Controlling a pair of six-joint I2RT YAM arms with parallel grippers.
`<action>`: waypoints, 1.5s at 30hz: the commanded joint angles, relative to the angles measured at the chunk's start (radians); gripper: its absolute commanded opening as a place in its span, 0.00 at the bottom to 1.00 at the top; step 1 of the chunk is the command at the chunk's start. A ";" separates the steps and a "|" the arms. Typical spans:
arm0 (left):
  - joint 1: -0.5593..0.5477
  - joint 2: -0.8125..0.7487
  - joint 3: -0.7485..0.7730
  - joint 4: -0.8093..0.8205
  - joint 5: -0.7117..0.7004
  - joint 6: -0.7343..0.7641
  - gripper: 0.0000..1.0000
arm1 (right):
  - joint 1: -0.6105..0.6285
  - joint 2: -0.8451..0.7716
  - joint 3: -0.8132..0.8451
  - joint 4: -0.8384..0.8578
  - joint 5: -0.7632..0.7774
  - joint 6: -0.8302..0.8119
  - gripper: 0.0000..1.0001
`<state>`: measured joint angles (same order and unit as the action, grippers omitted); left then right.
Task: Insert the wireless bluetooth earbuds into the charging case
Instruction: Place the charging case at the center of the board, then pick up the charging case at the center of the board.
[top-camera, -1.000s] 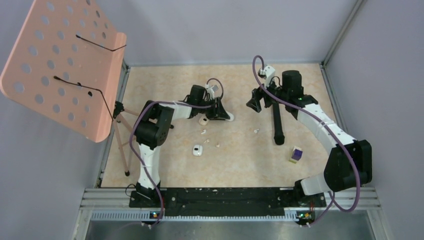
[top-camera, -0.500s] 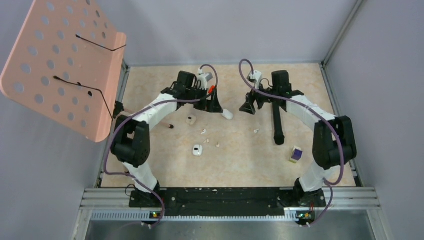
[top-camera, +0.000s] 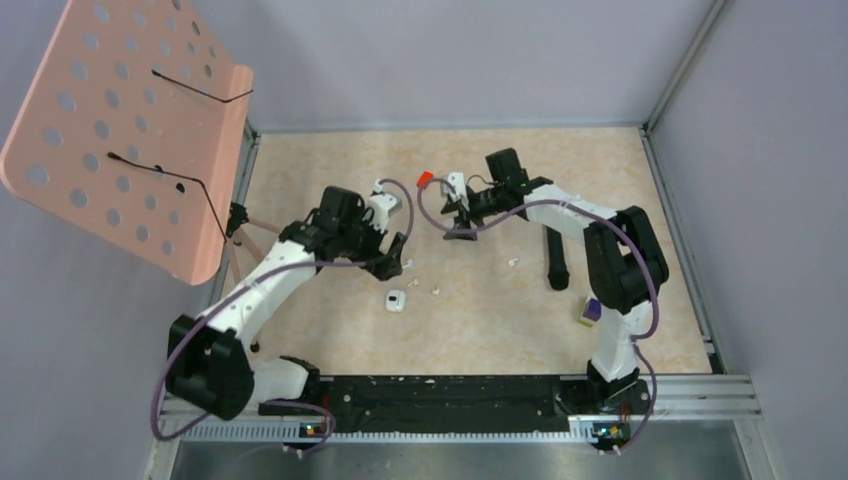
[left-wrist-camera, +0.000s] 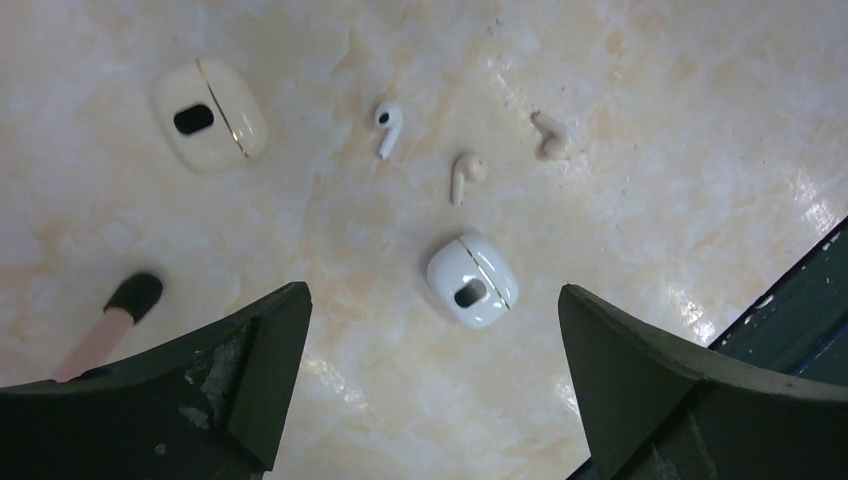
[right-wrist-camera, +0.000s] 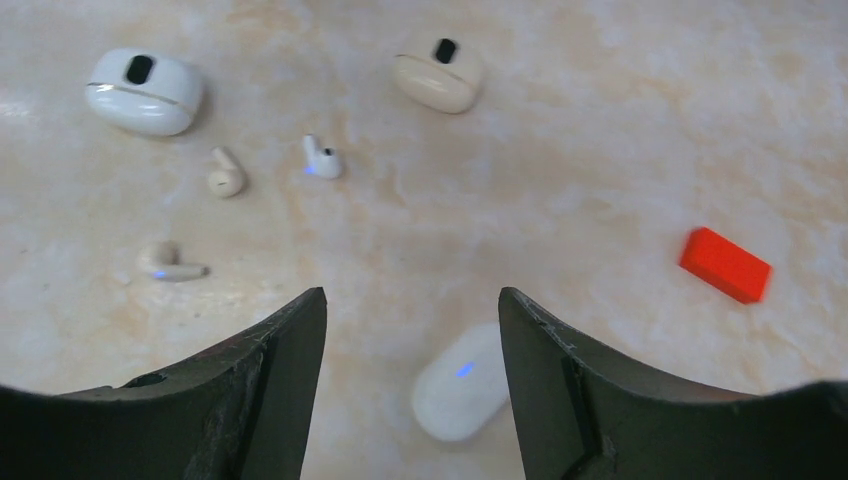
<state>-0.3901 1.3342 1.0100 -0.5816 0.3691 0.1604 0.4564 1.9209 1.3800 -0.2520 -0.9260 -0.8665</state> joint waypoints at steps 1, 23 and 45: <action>-0.001 -0.163 -0.136 0.082 -0.067 -0.050 0.99 | 0.064 -0.080 -0.072 -0.103 -0.054 -0.257 0.62; 0.148 -0.166 -0.042 -0.396 0.214 0.178 0.80 | 0.189 0.335 0.351 0.149 0.026 0.245 0.68; 0.163 -0.288 0.037 -0.453 0.142 0.121 0.99 | 0.290 0.469 0.419 0.317 0.323 0.560 0.82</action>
<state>-0.2295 1.0748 1.0256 -1.0336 0.5140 0.2531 0.7219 2.3596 1.7489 0.0635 -0.6582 -0.3126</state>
